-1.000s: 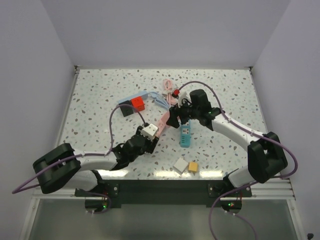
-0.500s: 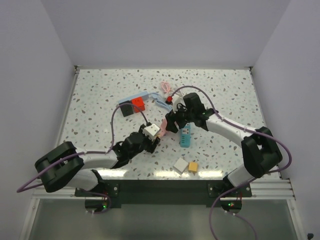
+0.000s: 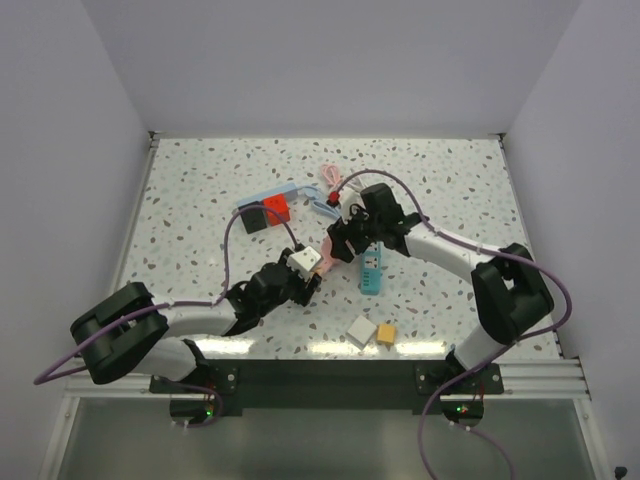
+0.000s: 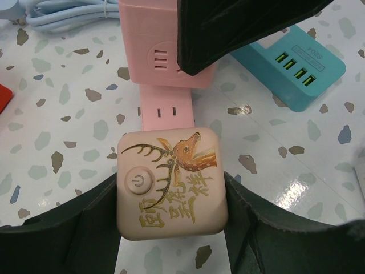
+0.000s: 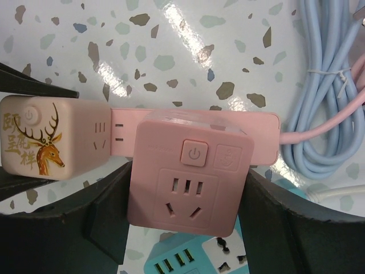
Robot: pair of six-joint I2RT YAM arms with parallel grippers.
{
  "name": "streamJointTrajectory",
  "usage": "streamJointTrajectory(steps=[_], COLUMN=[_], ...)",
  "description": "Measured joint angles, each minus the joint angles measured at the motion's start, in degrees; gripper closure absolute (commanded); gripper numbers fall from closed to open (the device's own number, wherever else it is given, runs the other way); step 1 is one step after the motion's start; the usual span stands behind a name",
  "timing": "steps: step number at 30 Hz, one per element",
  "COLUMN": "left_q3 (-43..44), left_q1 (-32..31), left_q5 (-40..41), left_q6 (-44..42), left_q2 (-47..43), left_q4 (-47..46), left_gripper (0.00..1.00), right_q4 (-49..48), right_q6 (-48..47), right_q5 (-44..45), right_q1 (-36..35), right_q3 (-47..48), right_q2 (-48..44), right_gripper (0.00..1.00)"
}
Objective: Insert the plug
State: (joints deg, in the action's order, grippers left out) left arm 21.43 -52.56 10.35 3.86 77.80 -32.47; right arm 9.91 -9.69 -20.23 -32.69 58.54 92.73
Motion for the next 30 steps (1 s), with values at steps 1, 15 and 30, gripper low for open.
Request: streamJointTrajectory(steps=[1,15,30], left_q3=[0.0,0.1,0.1], left_q1=[0.0,0.0,0.0], left_q5=[0.0,-0.1,-0.1], left_q6=[0.0,0.0,0.0], left_q2=[0.0,0.0,0.0], left_q4=[0.1,0.3,0.4], left_gripper=[1.0,1.0,1.0], right_q4=[0.0,0.5,1.5], right_q6=[0.0,-1.2,-3.5], right_q5=[0.0,1.5,4.9], right_q1=[0.0,-1.2,-3.7], right_q3=[0.3,2.2,4.5], right_q2=[0.4,1.9,3.8], right_gripper=[1.0,1.0,1.0])
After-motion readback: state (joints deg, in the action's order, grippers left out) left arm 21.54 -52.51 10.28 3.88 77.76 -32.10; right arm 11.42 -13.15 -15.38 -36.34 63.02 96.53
